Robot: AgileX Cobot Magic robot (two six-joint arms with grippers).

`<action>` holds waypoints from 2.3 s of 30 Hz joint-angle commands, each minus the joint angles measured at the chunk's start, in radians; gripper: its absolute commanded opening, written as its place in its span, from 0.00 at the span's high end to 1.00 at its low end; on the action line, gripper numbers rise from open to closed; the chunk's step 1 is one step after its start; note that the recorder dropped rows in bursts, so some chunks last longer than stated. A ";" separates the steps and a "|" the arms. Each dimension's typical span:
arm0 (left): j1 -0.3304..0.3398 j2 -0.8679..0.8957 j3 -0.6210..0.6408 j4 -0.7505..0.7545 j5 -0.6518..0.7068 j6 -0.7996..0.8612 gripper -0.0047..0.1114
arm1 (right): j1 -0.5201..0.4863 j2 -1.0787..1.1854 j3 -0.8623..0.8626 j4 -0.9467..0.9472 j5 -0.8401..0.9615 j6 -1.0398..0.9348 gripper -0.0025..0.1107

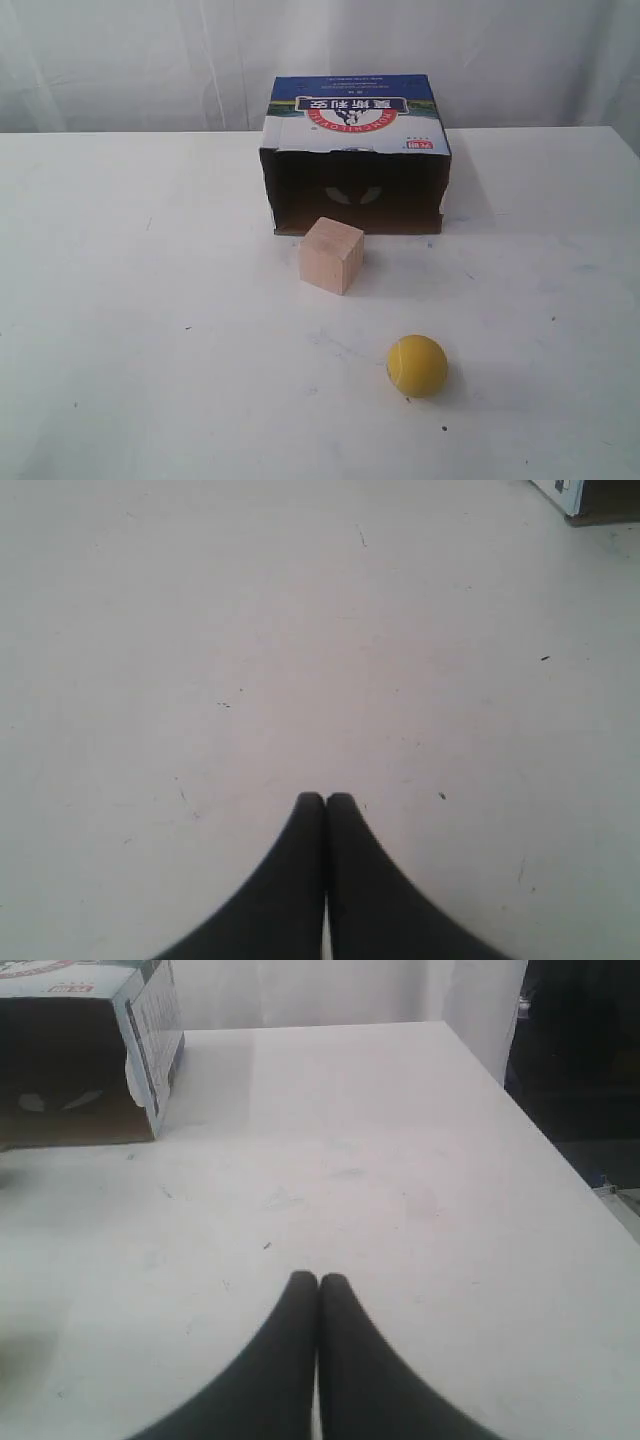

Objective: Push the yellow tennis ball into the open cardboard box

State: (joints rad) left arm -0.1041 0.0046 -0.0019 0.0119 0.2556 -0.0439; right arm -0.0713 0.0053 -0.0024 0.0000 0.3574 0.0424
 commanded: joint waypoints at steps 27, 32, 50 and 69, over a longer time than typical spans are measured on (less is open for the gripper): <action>-0.004 -0.005 0.002 -0.003 -0.001 -0.003 0.96 | -0.005 0.074 -0.074 0.562 -1.244 0.695 0.98; -0.004 -0.005 0.002 -0.003 -0.001 -0.003 0.96 | -0.005 0.487 -0.472 0.206 -0.970 0.091 0.98; -0.004 -0.005 0.002 -0.003 -0.001 -0.003 0.96 | 0.133 1.532 -1.067 0.637 0.757 -0.802 0.98; -0.004 -0.005 0.002 -0.003 -0.001 -0.003 0.96 | 0.392 1.653 -0.912 0.609 0.393 -0.802 0.98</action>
State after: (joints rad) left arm -0.1041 0.0046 -0.0019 0.0119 0.2556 -0.0439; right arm 0.3195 1.6294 -0.9200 0.6205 0.7749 -0.7676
